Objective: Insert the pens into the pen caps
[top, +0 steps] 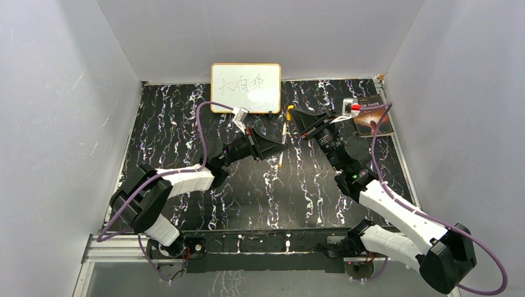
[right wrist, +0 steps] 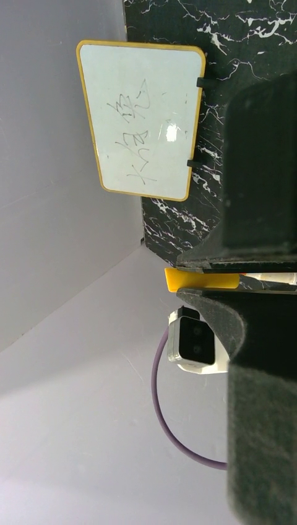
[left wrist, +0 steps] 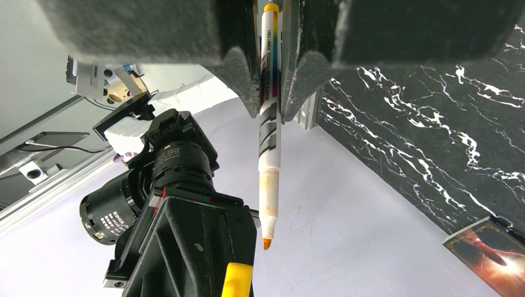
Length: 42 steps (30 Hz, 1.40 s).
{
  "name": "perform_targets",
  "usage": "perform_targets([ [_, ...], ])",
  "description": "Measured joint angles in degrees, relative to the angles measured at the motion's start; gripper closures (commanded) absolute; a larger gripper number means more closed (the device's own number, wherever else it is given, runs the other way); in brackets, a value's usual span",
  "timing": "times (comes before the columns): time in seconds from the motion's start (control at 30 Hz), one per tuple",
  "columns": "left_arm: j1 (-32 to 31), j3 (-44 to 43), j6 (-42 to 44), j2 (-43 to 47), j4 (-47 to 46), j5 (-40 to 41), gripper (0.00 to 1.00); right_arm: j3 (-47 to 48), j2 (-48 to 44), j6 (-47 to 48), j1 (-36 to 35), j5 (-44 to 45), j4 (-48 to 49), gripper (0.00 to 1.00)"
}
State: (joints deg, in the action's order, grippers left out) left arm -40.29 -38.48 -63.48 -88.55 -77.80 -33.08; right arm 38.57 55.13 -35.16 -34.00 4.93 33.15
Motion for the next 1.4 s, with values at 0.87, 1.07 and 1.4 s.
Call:
perform_targets([
  [0.87,-0.8,-1.3,-0.7,-0.2,-0.2,0.5,1.00,0.0,1.4,0.4,0.0,-1.9,1.9,1.00],
  [1.07,-1.2,-1.3,-0.9,-0.2,-0.2,0.2,1.00,0.0,2.2,0.4,0.0,-1.9,2.0,1.00],
  [1.4,-1.4,-1.3,-0.8,-0.3,-0.2,0.0,1.00,0.0,2.8,0.3,0.0,-2.1,2.6,1.00],
])
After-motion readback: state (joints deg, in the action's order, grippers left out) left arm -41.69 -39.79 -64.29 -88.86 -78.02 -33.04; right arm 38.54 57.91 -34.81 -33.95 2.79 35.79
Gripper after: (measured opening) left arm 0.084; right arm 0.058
